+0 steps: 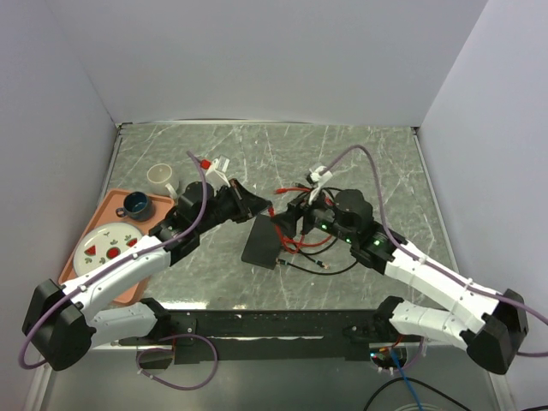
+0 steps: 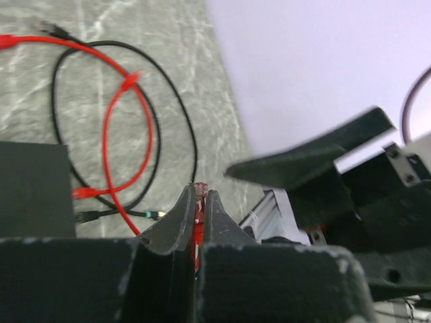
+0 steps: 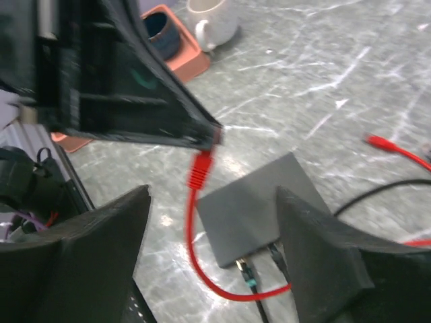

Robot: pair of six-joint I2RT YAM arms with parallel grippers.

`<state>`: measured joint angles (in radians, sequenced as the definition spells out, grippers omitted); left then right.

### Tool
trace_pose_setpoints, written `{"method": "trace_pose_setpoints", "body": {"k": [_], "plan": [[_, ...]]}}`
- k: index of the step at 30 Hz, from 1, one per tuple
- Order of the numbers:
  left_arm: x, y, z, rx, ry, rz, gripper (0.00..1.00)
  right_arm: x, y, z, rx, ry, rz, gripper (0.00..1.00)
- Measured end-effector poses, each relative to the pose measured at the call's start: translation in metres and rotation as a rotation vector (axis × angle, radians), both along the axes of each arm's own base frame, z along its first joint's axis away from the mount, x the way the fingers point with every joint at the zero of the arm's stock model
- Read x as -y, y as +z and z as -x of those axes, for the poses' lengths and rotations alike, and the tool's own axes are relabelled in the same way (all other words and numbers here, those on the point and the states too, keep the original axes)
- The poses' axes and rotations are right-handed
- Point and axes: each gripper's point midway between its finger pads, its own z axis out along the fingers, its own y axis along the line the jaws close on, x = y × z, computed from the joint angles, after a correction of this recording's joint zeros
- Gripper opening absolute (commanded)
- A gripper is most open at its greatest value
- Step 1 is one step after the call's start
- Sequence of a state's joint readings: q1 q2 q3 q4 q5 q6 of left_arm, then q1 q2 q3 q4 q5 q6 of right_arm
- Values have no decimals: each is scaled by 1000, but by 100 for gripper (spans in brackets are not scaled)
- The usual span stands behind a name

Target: Insert the plug into the switch port

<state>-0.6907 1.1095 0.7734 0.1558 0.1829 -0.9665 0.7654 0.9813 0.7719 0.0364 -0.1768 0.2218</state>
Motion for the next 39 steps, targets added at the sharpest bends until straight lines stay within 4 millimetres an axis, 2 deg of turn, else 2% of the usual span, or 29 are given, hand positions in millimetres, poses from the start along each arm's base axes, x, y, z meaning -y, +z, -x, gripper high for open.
{"method": "trace_pose_setpoints", "body": {"k": [4, 10, 20, 27, 31, 37, 39], "plan": [[-5, -5, -5, -15, 41, -17, 1, -17, 6, -5, -18, 1, -4, 58], [-9, -13, -8, -34, 72, -42, 1, -22, 5, -15, -28, -35, 7, 47], [-14, -18, -12, -45, 108, -62, 1, -37, 4, -9, -7, -36, 65, 49], [-17, -20, -12, -51, 123, -72, 1, -37, -18, -11, -23, -70, 156, 52], [-18, -18, -12, -47, 126, -69, 1, -33, -20, -15, -16, -99, 170, 52], [-18, -18, -12, -46, 125, -69, 1, -35, -30, -19, -27, -110, 191, 46], [-19, -18, -11, -46, 125, -73, 1, -38, -37, -20, -39, -102, 205, 37]]}}
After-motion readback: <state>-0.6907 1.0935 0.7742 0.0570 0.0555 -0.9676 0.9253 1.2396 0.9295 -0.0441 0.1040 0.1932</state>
